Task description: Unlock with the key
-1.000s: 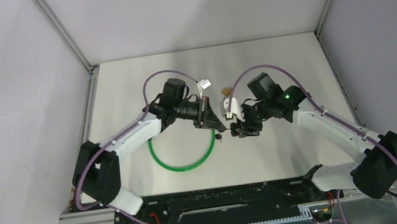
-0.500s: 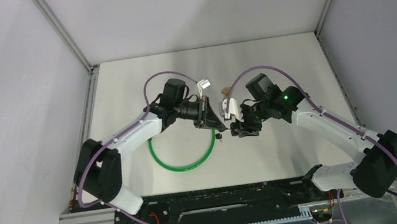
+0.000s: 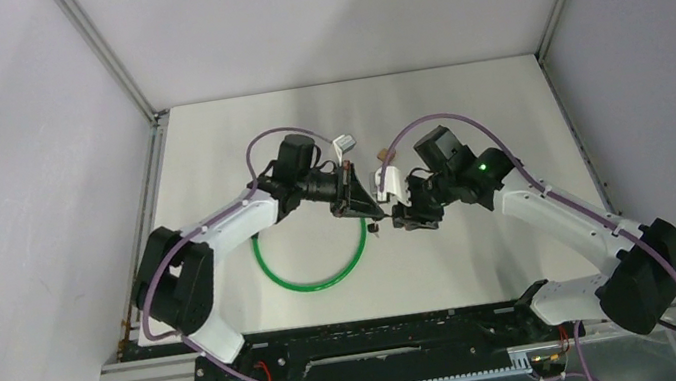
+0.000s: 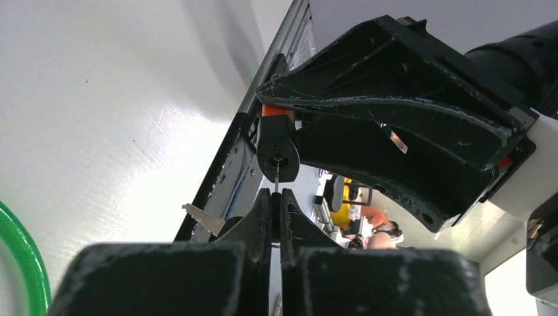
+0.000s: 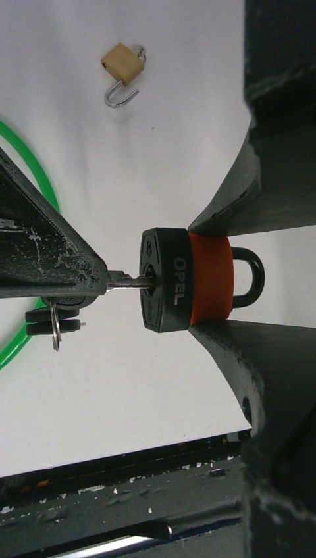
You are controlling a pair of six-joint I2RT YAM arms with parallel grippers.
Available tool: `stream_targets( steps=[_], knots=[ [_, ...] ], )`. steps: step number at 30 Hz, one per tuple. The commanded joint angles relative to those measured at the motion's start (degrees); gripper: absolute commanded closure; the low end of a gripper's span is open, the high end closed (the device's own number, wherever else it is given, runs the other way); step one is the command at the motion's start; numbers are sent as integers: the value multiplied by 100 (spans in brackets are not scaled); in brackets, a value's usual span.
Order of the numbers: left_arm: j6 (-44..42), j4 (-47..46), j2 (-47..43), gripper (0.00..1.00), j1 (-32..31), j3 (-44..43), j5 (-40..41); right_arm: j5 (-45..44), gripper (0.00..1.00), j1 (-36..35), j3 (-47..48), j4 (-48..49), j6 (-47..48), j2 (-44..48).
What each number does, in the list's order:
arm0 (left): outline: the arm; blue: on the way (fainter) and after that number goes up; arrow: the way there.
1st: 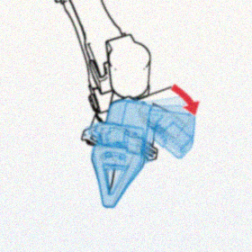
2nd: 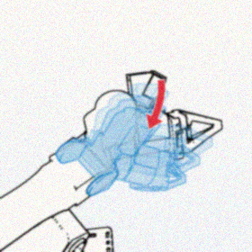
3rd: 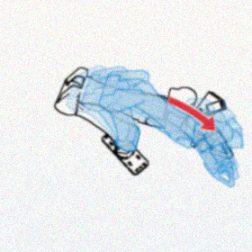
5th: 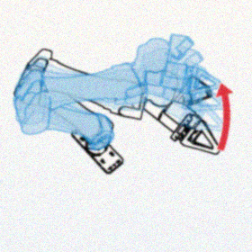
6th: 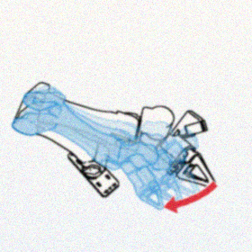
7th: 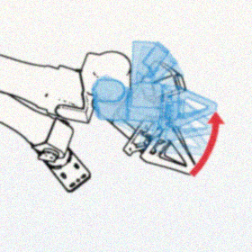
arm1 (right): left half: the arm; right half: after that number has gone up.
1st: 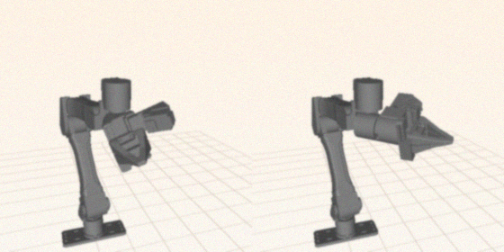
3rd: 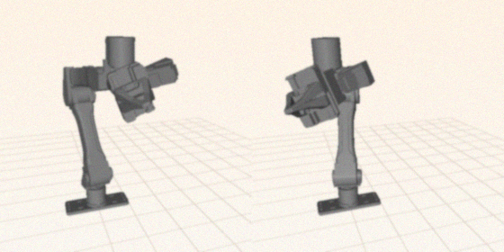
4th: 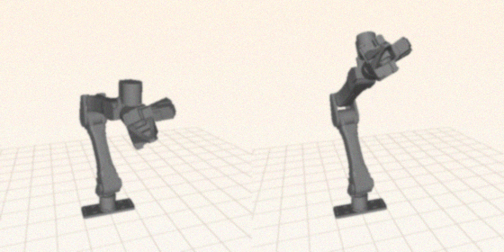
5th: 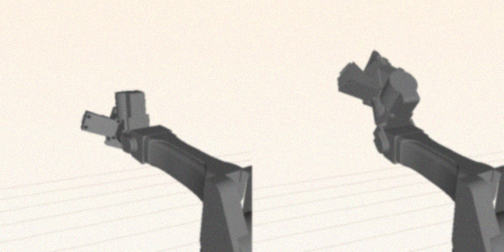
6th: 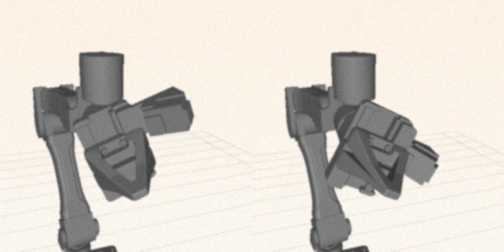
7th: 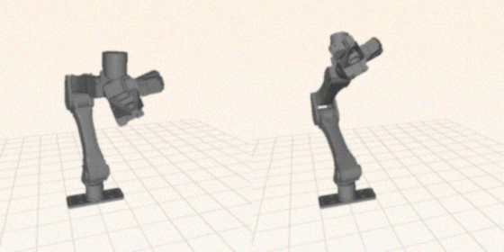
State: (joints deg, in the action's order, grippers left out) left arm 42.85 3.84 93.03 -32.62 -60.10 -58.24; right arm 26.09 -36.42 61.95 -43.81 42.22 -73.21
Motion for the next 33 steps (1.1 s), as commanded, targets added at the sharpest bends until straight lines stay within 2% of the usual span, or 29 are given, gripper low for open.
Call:
stream_targets(
  steps=[1,6,22,28,33],
  knots=[
    [373,-434,147,100,73,178,41,-42,100,-80,243,618,-239,18],
    [845,-1053,244,100,114,314,85,-138,100,-84,246,751,-434,9],
    [1244,-1536,694,100,-3,148,327,-304,100,-190,432,1069,-954,-209],
    [1693,-2173,912,100,-133,170,309,-230,100,-257,500,1115,-1067,-280],
    [2222,-2825,1048,100,-200,264,227,-574,100,-324,493,1239,-1137,-338]
  ],
)
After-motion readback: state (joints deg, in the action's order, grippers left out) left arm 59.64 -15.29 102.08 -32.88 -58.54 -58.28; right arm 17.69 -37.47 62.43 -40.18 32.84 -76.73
